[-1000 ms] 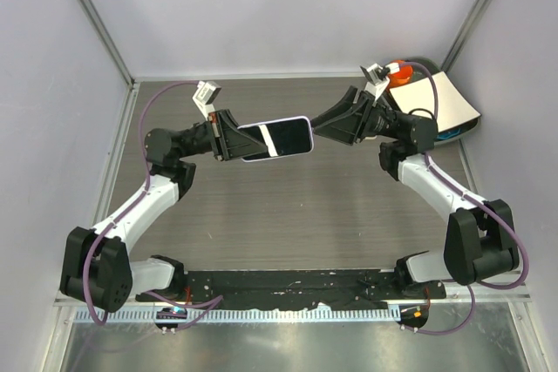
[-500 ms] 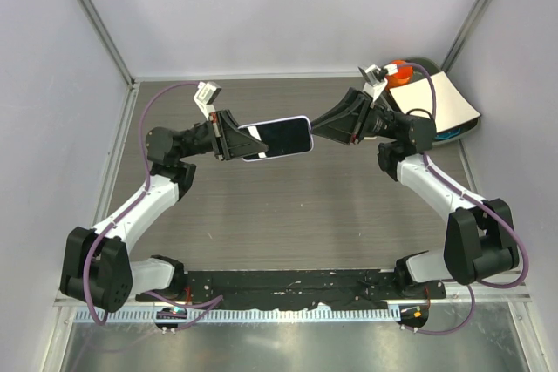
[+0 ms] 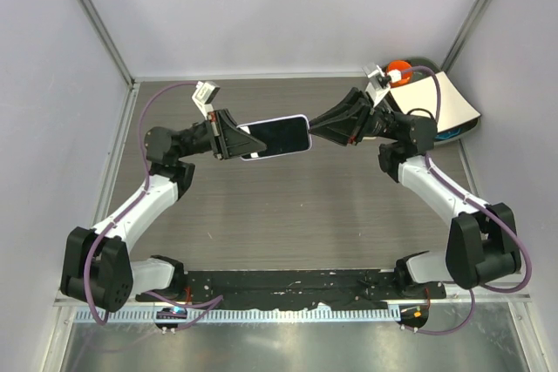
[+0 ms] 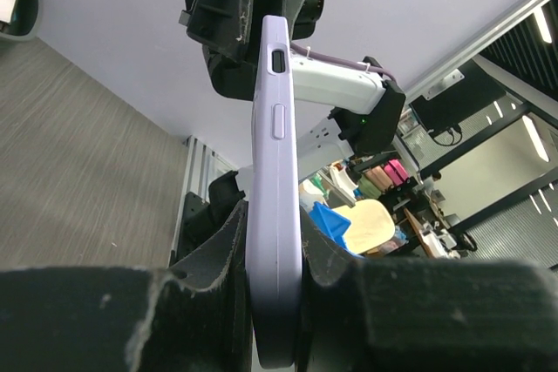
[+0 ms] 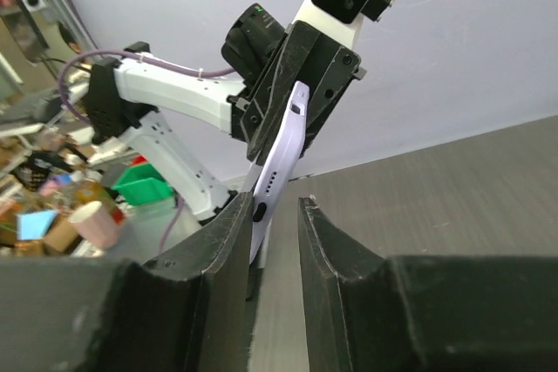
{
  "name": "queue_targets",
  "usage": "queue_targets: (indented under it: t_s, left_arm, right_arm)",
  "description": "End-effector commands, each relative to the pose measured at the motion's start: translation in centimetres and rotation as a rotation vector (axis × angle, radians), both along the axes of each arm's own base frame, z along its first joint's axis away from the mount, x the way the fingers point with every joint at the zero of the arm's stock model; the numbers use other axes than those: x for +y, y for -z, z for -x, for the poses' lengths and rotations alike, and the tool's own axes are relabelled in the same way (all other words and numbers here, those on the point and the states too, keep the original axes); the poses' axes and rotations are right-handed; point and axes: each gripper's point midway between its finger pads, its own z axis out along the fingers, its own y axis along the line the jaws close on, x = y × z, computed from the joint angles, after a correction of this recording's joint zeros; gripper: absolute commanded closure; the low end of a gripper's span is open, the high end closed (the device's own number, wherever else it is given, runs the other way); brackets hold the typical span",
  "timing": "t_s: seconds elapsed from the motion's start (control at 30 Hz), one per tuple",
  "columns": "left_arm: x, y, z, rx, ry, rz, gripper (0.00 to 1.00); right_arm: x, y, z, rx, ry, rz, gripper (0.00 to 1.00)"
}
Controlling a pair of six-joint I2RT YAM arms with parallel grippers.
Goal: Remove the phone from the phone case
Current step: Remove the phone case from the phone.
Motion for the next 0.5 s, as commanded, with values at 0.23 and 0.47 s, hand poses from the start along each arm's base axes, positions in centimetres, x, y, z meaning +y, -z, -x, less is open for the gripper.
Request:
queue_targets:
  t_s: [0.23,0.47]
  left_arm:
    - [0.5,-3.0,1.6,-0.130,0.012,0.070,1.00]
    - [0.5,-3.1,2.0,-0.144,0.025,0.073,1.00]
  right_arm:
    - [1.7,2.4,-1.6,-0.142,0.117,0.156,0.67]
    - [3.9,5.4,-2.1,-0.160,0.141,0.317,0.66]
